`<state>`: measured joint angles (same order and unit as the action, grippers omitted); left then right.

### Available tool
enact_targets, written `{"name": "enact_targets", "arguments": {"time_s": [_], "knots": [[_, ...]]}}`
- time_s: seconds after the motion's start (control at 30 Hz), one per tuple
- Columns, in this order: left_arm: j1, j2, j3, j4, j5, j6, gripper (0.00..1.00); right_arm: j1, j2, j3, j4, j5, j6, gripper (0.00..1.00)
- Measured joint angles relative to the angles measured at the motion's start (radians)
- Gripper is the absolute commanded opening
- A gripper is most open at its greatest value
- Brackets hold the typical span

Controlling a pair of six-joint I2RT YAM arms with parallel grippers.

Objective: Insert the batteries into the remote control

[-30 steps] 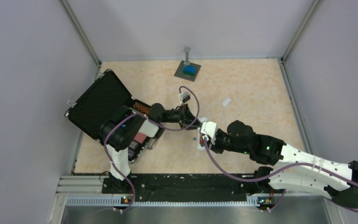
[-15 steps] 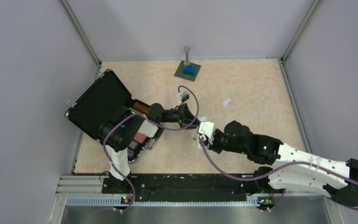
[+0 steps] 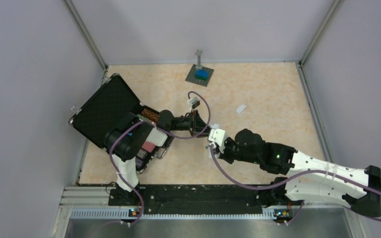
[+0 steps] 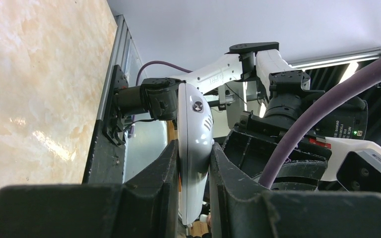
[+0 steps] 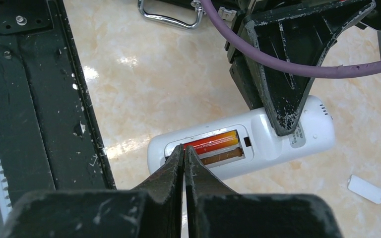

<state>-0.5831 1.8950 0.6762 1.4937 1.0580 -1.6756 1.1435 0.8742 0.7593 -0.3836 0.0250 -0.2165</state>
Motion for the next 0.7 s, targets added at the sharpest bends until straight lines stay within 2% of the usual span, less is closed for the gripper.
{"name": "enact_targets", "arguments": {"time_s": [0.43,0.7], "knots": [[0.0,-0.008,-0.016,-0.009,0.006,0.048,0.0,0.002,0.075,0.026,0.013,0.011,0.077,0.0],[-0.004,-0.045,-0.031,-0.009,0.052,0.072,0.0,0.002,0.139,0.103,-0.033,0.069,0.209,0.01]]}}
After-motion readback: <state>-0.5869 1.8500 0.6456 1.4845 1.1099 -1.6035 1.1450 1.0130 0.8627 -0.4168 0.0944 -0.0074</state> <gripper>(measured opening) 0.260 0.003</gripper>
